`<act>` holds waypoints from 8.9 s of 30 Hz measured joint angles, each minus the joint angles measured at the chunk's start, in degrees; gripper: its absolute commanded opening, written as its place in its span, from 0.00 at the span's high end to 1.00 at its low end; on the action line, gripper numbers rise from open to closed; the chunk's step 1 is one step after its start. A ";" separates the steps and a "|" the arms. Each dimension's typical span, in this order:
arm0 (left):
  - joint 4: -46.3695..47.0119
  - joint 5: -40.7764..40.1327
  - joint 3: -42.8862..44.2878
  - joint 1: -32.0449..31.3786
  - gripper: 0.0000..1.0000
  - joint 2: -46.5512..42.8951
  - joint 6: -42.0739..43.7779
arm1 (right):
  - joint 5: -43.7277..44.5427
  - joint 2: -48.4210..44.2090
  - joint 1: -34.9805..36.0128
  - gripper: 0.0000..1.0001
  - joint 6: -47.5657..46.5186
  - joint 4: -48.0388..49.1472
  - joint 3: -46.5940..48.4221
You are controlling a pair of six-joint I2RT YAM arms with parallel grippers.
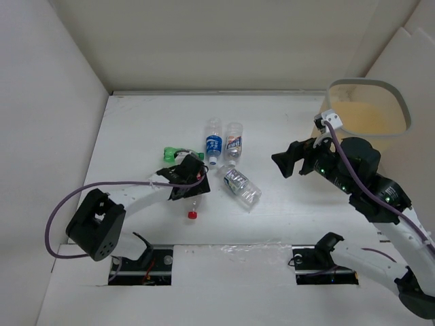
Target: Put the plastic bottles in the bin
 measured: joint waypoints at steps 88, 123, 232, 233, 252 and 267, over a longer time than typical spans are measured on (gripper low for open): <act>-2.58 -19.26 31.95 -23.76 0.00 -14.12 12.70 | -4.79 28.06 -54.82 0.99 13.73 23.26 22.32; -3.43 -3.56 28.59 -13.33 0.00 17.46 -17.99 | 6.64 23.85 -34.01 0.00 4.17 10.82 23.63; 0.68 -14.67 51.39 -3.76 0.00 7.89 15.04 | 4.13 26.97 -51.12 0.00 9.27 6.86 21.40; -0.02 -14.19 52.48 -3.80 0.00 9.53 15.06 | 4.48 26.73 -50.84 0.00 9.46 6.69 22.10; -14.93 -1.62 87.10 -0.02 0.00 51.10 8.11 | -1.53 10.49 -38.42 0.00 8.41 7.41 13.55; -13.94 0.98 82.75 1.25 0.00 56.72 1.79 | -3.91 6.93 -36.92 0.00 7.48 8.44 10.21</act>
